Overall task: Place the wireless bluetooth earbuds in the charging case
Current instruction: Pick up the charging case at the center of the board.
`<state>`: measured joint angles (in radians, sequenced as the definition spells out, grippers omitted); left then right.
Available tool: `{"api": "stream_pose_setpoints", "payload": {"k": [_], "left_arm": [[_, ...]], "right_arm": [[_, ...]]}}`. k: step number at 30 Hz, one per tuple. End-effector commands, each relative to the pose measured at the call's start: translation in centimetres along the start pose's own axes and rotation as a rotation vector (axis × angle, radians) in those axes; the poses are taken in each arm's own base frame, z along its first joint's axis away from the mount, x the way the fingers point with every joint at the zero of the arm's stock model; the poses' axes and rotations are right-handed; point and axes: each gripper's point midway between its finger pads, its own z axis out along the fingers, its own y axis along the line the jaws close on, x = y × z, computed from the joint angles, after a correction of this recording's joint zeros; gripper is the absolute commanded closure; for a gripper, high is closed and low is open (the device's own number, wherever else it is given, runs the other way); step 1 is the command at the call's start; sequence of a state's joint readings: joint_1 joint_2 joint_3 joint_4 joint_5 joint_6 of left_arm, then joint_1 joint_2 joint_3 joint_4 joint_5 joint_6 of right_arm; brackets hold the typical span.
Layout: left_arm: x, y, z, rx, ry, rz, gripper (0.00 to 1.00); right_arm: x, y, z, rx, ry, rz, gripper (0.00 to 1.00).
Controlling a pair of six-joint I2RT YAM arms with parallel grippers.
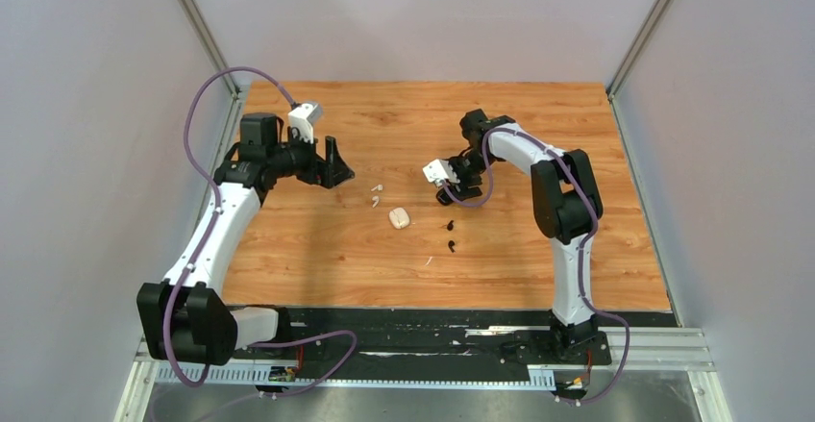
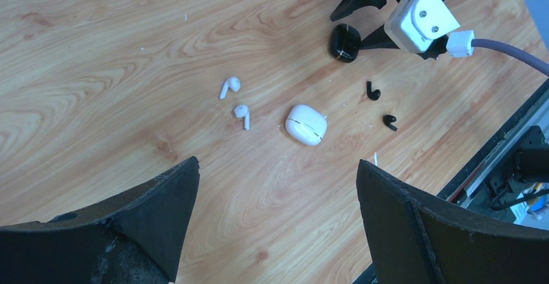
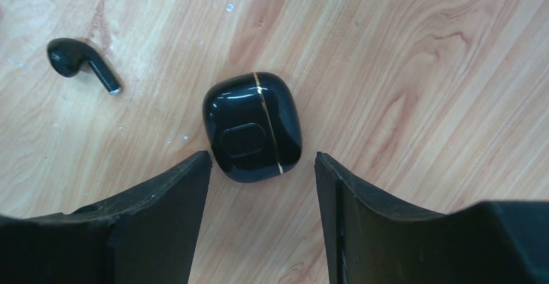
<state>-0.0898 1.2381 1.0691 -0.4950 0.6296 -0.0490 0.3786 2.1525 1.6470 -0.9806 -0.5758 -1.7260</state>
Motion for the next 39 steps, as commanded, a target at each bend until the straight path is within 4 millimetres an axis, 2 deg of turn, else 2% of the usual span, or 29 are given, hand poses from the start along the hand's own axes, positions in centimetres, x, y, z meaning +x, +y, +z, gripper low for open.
{"api": "stream_pose_setpoints", "payload": {"k": [1,5,12,15,18,22,23,24,25,27,30,32,35,37,39], "left_arm": [[-2.2,-0.7,0.0,0.039,-0.057,0.019,0.04],[-2.4,-0.6,0.6,0.050,-0.058,0.003,0.04],[-2.7,-0.1,1.5,0.055,-0.061,-0.015,0.04],[-2.6,-0.1,1.6,0.058,-0.057,-0.027,0.04],[-2.5,-0.1,1.9,0.065,-0.053,-0.038,0.05],[-3.0,0.1,3.0,0.057,-0.048,-0.051,0.08],[-3.1,0.2,3.3,0.045,-0.049,-0.057,0.08],[-3.9,0.3,3.5,0.028,-0.074,-0.046,0.08],[-4.2,0.0,3.7,0.028,-0.084,-0.057,0.08],[-5.8,-0.5,4.0,0.026,-0.136,-0.057,0.08],[-8.7,-2.2,4.2,0.071,-0.215,-0.049,0.09],[-9.8,-4.1,4.6,0.133,-0.239,-0.007,0.11],[-11.2,-6.5,5.0,0.244,-0.289,0.089,0.13],[-11.4,-8.5,5.3,0.328,-0.305,0.161,0.14],[-11.7,-10.2,5.4,0.398,-0.316,0.201,0.16]], "right_arm": [[-0.8,1.8,0.5,-0.082,-0.025,0.003,0.39],[-1.3,2.8,0.5,-0.109,-0.032,0.011,0.39],[-1.9,2.6,1.1,-0.117,-0.048,0.075,0.42],[-2.1,2.3,1.4,-0.113,-0.064,0.121,0.51],[-2.2,1.7,1.3,-0.090,-0.067,0.163,0.63],[-3.0,0.0,0.1,0.037,-0.075,0.245,0.78],[-3.2,0.1,-0.3,0.078,-0.080,0.312,0.86],[-3.6,-0.9,-1.1,0.153,-0.083,0.342,0.97],[-4.1,-2.0,-2.3,0.244,-0.090,0.385,1.00],[-5.3,-4.4,-5.5,0.443,-0.120,0.470,1.00],[-8.3,-7.5,-12.3,0.739,-0.216,0.562,1.00],[-10.0,-8.5,-16.1,0.894,-0.292,0.606,1.00],[-13.1,-9.4,-20.3,1.053,-0.409,0.583,1.00],[-14.8,-9.4,-22.1,1.118,-0.473,0.565,1.00],[-16.5,-9.3,-22.9,1.143,-0.523,0.543,1.00]]}}
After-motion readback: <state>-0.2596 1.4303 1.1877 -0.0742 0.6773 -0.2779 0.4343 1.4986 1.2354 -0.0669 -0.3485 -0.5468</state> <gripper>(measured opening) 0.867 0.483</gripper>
